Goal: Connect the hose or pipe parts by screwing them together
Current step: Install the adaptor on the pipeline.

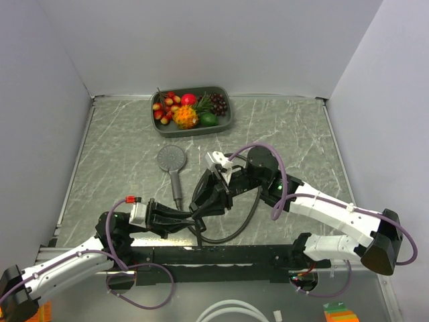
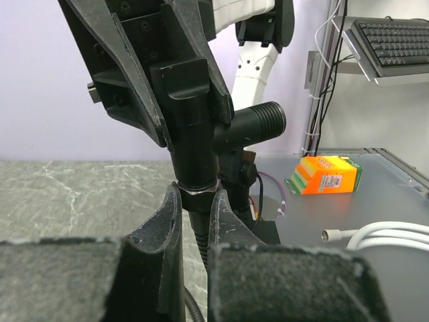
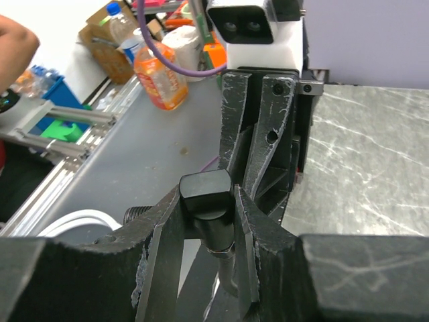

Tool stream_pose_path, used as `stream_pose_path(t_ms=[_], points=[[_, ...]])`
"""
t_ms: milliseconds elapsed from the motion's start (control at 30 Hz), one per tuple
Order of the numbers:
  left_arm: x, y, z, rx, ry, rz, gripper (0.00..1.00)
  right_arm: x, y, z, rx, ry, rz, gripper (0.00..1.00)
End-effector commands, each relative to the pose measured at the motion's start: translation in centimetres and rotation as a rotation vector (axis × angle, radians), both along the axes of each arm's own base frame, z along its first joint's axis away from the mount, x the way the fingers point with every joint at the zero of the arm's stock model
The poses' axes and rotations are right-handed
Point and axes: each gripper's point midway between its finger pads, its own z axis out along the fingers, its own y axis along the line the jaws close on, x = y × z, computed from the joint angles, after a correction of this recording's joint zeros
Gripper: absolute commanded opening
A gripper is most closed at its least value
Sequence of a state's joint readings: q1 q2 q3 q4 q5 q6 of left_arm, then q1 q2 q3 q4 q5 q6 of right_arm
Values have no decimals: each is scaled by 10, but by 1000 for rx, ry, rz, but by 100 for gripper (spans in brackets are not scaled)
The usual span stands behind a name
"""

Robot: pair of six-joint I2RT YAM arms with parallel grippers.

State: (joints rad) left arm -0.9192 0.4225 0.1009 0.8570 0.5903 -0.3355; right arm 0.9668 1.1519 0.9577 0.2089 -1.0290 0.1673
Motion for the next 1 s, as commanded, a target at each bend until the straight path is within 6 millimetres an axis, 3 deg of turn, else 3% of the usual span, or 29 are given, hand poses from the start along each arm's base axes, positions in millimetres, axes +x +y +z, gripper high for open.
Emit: stream_pose_path(t_ms=[0, 967], points=[[1, 15, 46, -157, -93, 56, 1, 12, 3, -13, -8, 3, -95, 0], [34, 18, 46, -156, -19, 197, 1, 40, 7, -50, -87, -2, -422, 0]])
